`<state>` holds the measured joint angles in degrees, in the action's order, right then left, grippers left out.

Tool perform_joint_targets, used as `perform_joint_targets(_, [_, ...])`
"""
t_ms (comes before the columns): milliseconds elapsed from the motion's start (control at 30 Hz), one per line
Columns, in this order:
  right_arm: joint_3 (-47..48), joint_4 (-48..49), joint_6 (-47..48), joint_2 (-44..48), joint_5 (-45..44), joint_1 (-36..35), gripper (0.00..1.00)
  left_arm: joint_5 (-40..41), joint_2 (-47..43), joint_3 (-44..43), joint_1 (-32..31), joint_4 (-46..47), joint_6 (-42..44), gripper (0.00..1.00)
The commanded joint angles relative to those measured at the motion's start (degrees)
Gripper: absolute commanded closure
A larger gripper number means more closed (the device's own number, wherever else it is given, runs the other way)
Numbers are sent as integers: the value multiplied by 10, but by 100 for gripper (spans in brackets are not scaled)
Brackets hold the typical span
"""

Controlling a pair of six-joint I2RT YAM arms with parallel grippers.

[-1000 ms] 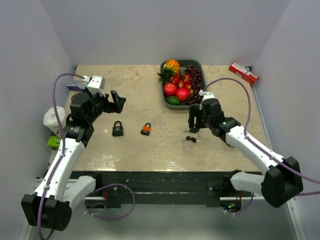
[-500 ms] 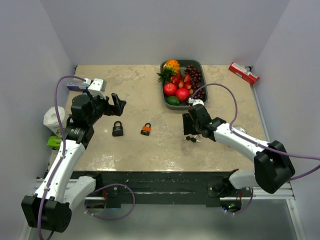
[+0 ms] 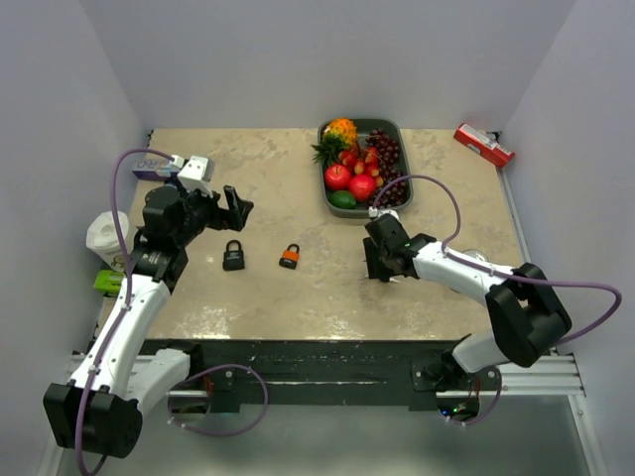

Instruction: Unlock with the key

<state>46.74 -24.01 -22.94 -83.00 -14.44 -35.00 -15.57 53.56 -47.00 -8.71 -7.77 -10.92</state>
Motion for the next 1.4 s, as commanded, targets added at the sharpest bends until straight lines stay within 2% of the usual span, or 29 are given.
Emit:
perform_joint_targets(0, [-2,10,2,-13,-5,-7,48,-17,3,-3,-3,26,-3,6])
perform_joint_targets(267, [3,27,14,-42,-12,-15,56,-15,4,-5,-3,22,0,6])
perform_joint_targets(900, [21,47,52,-40,-20,-27,56,-21,2,-5,-3,21,0,6])
perform_joint_targets(1167, [20,58,58,-48,4,-26,69,-27,2,-6,-3,21,-2,6])
perform_joint_targets(1367, [21,58,58,-58,13,-27,71,-29,2,-5,-3,21,-1,5])
